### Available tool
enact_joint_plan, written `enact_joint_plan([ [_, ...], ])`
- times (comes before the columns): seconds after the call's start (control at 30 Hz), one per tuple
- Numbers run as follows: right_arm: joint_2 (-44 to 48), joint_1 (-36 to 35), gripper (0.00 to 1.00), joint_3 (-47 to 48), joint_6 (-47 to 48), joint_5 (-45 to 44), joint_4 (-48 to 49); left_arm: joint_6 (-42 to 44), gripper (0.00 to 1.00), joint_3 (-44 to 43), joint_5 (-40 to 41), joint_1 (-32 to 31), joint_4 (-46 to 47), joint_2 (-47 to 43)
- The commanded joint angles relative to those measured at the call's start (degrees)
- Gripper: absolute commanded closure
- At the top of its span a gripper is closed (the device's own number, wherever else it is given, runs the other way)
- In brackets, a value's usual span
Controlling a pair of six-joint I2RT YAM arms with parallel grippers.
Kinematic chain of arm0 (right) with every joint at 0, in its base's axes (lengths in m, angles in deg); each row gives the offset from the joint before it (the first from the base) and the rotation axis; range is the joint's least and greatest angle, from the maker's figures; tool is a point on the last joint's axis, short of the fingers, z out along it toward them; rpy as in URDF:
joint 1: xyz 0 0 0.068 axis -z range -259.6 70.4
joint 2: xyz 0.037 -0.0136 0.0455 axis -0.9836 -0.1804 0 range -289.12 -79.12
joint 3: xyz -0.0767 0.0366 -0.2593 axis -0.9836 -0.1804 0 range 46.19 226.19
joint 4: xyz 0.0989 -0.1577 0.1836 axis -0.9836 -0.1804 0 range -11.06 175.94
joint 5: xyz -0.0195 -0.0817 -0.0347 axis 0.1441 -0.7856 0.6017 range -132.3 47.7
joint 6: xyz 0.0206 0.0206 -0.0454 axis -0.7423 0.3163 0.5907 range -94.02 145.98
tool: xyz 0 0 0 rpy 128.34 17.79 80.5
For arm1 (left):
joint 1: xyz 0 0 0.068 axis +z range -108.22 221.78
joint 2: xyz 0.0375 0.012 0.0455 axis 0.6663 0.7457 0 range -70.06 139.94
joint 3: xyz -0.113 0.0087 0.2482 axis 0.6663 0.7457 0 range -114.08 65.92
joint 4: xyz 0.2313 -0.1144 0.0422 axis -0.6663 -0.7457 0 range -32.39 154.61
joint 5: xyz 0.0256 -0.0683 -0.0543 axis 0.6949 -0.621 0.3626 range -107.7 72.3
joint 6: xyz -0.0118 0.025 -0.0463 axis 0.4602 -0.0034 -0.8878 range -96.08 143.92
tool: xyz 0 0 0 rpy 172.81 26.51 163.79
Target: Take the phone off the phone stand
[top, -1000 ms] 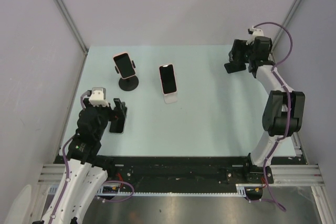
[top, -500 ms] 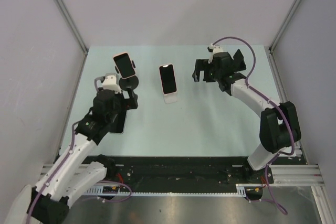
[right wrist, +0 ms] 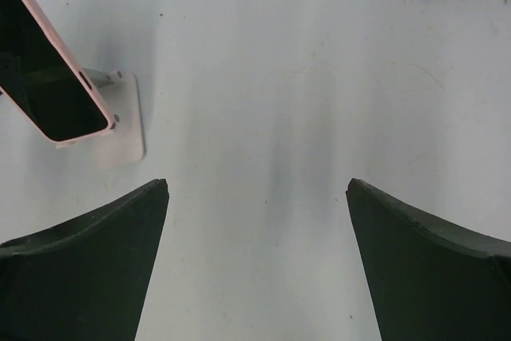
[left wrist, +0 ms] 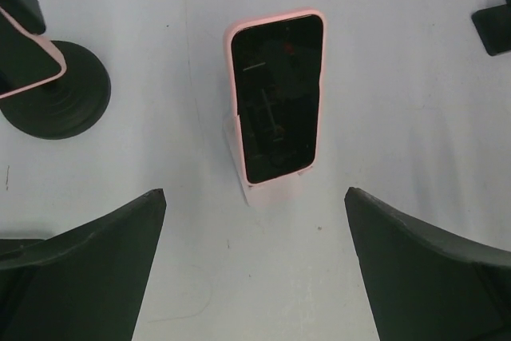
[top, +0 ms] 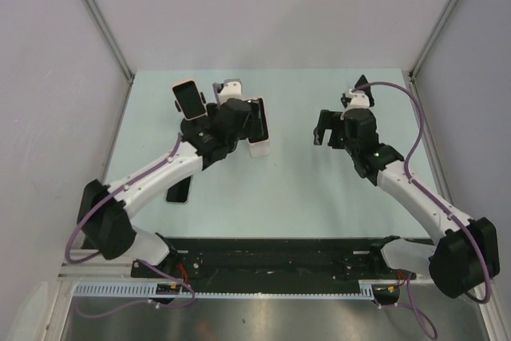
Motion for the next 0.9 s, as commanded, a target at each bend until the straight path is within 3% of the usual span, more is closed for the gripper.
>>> enact_joint_plan([
  [0.0, 7.43, 1.00, 0.00, -5.09, -1.04, -3.08, -2.61, -3.10, 0.00, -7.81, 7.23, -1.29, 0.26, 7.25],
  [0.4, 20.70, 4.42, 0.00, -11.33, -0.70, -2.11, -8.76, -2.22, 0.00, -19.33, 13.65, -1.29, 0.35, 24.49],
  [0.87, 22.03, 10.14, 0.00, -13.53, -0.70, 4.83, -8.24, -3.01, 0.00, -21.09, 16.47, -1.29, 0.26, 31.79],
])
